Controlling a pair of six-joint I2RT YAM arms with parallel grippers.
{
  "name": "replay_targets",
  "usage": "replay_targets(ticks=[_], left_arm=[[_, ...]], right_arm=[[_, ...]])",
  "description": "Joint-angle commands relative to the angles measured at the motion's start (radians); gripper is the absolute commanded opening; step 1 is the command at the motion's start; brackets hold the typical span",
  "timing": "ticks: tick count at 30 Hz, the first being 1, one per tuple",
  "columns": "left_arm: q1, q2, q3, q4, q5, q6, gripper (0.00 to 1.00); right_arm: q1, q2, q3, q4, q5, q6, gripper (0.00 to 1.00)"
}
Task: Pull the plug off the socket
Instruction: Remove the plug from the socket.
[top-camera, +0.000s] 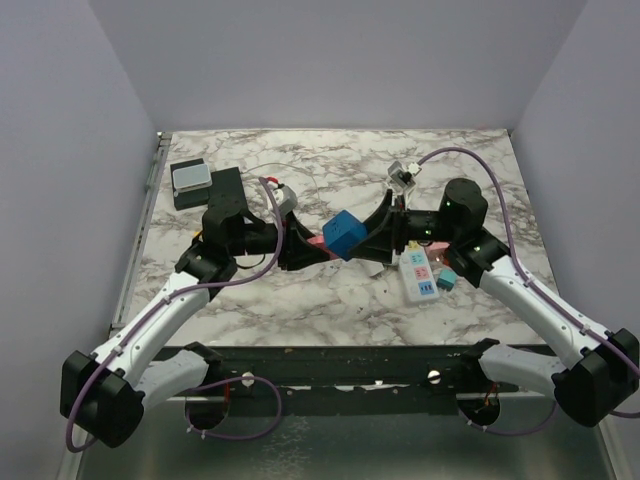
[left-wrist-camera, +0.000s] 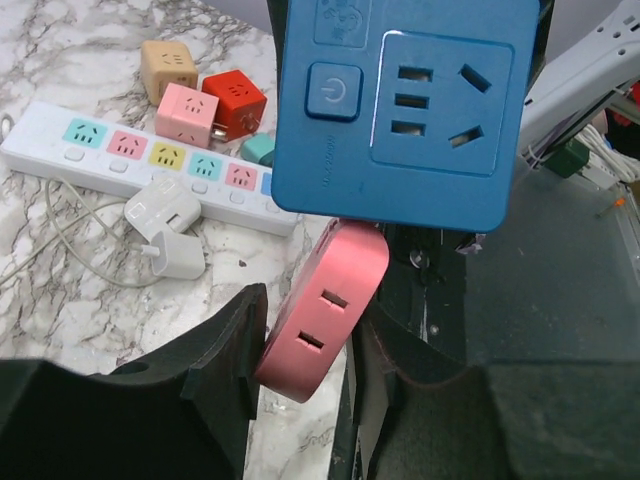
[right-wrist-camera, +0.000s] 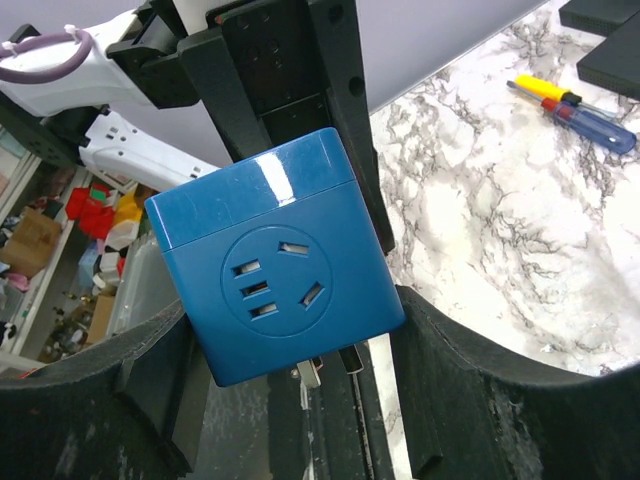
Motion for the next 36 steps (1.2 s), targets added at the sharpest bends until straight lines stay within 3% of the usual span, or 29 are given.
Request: replay_targets(ticks=[1, 4, 6, 13, 15, 20, 24, 29, 36], left_arm=[[-0.020, 0.010, 0.019, 0.033, 0.058, -0.009, 0.32], [-0.022, 0.010, 0.016, 0.033, 0.060, -0.010, 0.22], [-0.023, 0.011, 0.015, 0.034, 0.066, -0.014, 0.22], [-0.025, 0.031, 0.021, 0.034, 0.053, -0.023, 0.52], [-0.024, 0.032, 0.022, 0.036, 0.032, -0.024, 0.53], [-0.024, 0.042, 0.020, 0.040, 0.026, -0.028, 0.33], [-0.024, 0.044, 0.015, 0.041, 0.027, -0.033, 0.24], [-0.024, 0.050, 0.010, 0.040, 0.025, -0.034, 0.00], [-0.024, 0.046, 0.004, 0.041, -0.007, -0.041, 0.00]], right_arm=[[0.007, 0.016, 0.021, -0.003, 0.031, -0.021, 0.01], [0.007, 0.018, 0.020, -0.015, 0.038, -0.034, 0.01], [0.008, 0.018, 0.021, -0.033, 0.053, -0.046, 0.01], [0.008, 0.028, 0.021, -0.050, 0.045, -0.063, 0.01], [0.008, 0.031, 0.021, -0.046, 0.029, -0.068, 0.01], [0.008, 0.032, 0.018, -0.043, 0.024, -0.070, 0.01], [0.008, 0.016, 0.012, -0.039, 0.048, -0.063, 0.01], [0.007, -0.008, 0.009, -0.029, 0.082, -0.056, 0.01], [0.007, -0.050, 0.012, -0.035, 0.209, -0.054, 0.01]])
